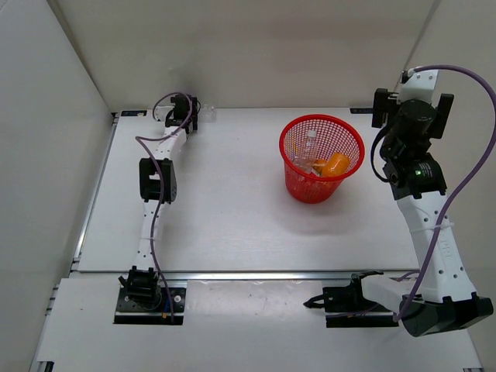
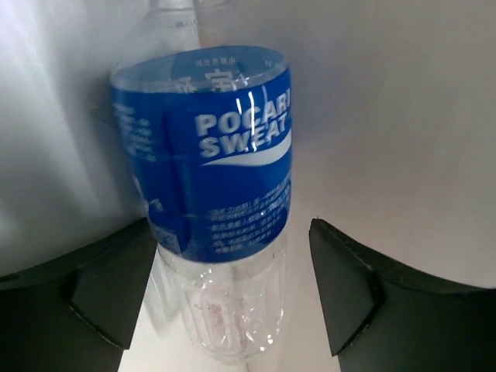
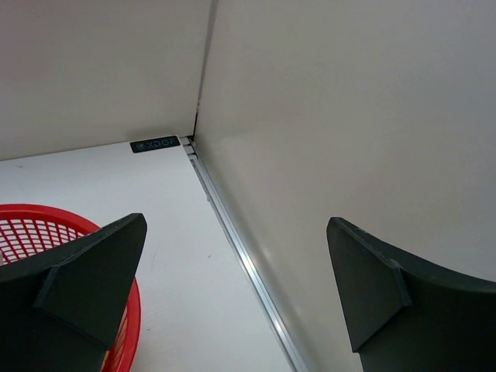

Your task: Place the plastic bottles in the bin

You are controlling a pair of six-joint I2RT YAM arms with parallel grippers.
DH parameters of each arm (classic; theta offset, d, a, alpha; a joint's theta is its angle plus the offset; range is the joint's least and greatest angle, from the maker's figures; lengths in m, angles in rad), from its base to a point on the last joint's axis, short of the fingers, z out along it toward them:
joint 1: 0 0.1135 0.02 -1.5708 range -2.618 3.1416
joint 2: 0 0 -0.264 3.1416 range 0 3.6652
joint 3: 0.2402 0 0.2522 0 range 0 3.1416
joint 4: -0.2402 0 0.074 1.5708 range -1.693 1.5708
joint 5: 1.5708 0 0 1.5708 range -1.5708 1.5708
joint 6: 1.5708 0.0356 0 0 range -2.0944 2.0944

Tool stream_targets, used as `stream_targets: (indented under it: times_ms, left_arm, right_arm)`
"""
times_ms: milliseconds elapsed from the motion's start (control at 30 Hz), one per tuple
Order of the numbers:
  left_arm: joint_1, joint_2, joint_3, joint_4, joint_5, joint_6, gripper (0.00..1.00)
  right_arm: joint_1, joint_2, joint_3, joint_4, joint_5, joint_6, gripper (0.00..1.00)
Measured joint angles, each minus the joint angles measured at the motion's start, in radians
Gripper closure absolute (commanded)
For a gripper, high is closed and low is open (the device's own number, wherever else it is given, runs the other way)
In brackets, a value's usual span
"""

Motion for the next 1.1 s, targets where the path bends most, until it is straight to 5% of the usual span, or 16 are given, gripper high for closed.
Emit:
stream_targets:
  times_ms: [267,567,833,1100]
  left_arm:
    - [-0.006,0.043,0.014,0.079,-0.014,0.000,0.59]
    - [0.000,-0.025,0.011,-0.034,0.000,0.164,0.83]
    - [-0.032,-0.243,-0.073,-0.081,0.122,0.373,0.87]
    - [-0.296,-0.674,-0.455,0.085,0.174,0.618,0.85]
  right_arm:
    - [-0.019,-0.005,-0.014,-0.037,0.004,0.016,0.01]
    - [-0.075,-0.091,-0.147,-0.039,-0.075,0.083,0.02]
    - [-0.232,-0.185,-0.256,-0.089,-0.166,0.171,0.03]
    - [-0.484,-0.266,-0.449,-0.178,-0.254,0.259,0.03]
